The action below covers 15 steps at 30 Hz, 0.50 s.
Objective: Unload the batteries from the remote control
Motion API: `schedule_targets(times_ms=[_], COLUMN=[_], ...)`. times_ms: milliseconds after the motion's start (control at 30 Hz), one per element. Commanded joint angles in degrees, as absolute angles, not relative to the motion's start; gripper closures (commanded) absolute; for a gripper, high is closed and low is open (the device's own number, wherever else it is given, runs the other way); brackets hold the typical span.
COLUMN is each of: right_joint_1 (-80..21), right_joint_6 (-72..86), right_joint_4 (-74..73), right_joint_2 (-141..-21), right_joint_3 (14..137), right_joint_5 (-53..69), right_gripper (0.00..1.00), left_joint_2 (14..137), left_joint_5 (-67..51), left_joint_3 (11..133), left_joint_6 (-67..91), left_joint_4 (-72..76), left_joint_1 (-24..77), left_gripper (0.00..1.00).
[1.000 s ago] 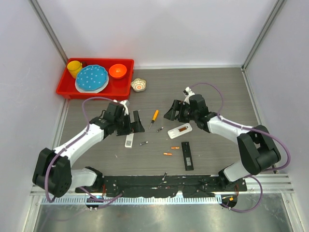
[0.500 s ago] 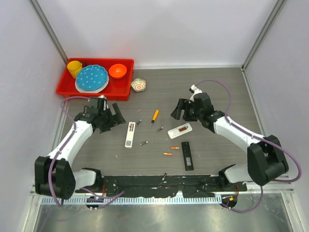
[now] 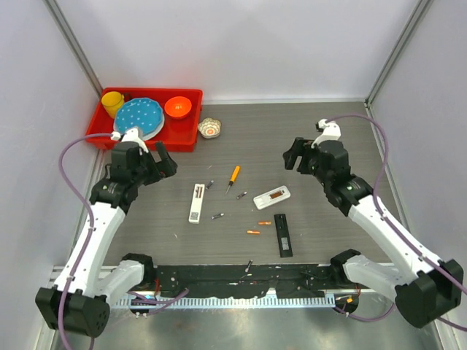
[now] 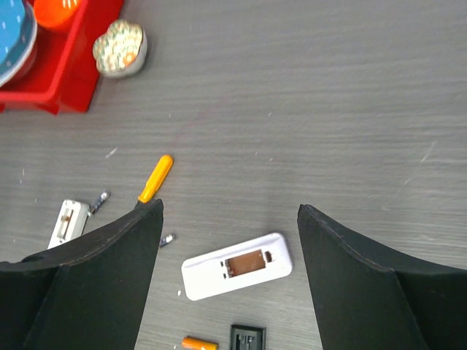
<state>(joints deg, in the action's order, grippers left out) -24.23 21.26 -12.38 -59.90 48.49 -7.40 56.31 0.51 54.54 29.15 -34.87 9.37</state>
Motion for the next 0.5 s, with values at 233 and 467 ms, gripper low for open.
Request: schedule_targets(times_ms=[233,467], right_joint_1=[-23.9,-23.9], right_joint_6=[16.3,15.3], right_joint_4=[-8.4,-4.9], right_joint_2=[-46.3,-41.2], right_joint_3=[48.4,44.6], right_joint_5=[-17.9,-21.5], right_gripper=[0.0,0.0], left_joint_2=[47.4,43.0], left_joint_5=[2.2,0.7], left_joint_3=[53.5,51.7], left_joint_6=[25.2,21.7], left_joint_4=[-24.4,-19.6], left_joint_1=[9.2,9.2], left_gripper=[0.0,0.0])
